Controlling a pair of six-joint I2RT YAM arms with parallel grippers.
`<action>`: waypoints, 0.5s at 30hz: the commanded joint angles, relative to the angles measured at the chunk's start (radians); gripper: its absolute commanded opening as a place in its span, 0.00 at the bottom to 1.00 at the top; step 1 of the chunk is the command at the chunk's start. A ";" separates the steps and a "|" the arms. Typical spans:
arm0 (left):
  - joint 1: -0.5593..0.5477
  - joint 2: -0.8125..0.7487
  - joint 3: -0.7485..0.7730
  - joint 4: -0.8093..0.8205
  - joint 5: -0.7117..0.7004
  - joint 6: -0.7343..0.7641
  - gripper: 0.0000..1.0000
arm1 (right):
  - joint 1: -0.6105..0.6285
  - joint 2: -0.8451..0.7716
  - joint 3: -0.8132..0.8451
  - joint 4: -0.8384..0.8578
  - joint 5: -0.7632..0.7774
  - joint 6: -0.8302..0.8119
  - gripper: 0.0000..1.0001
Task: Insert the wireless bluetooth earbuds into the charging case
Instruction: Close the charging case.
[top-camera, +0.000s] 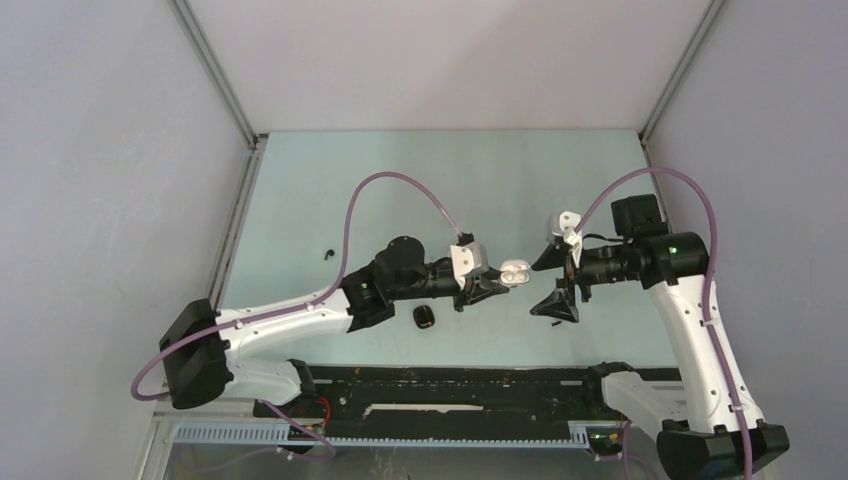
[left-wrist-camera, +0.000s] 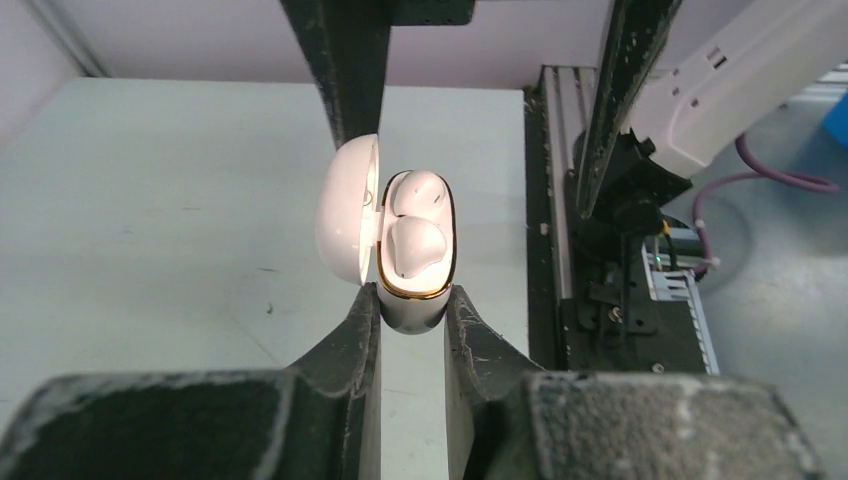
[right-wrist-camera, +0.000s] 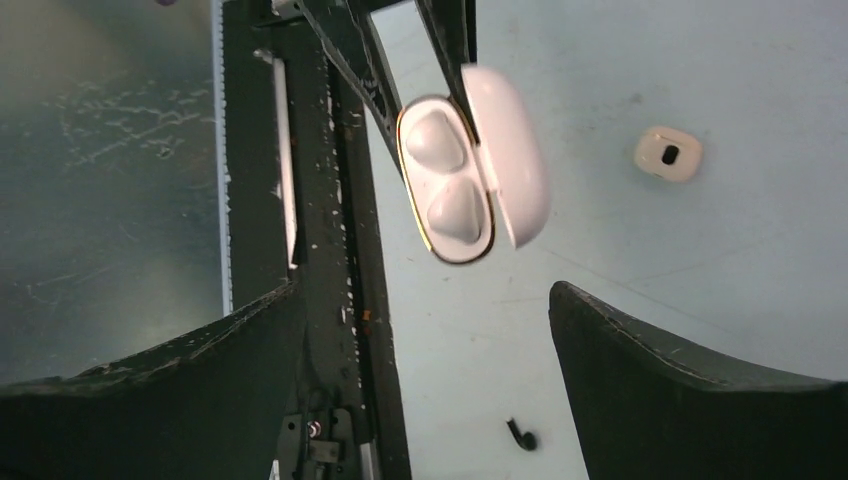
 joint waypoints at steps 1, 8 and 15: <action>-0.009 0.011 0.042 -0.011 0.068 -0.030 0.00 | -0.001 -0.022 -0.028 0.033 -0.132 -0.018 0.92; -0.009 0.028 0.042 -0.028 0.078 -0.062 0.00 | 0.047 -0.066 -0.069 0.003 -0.147 -0.097 0.91; -0.007 0.058 0.057 -0.038 0.003 -0.098 0.00 | 0.060 -0.128 -0.086 -0.027 -0.145 -0.091 0.88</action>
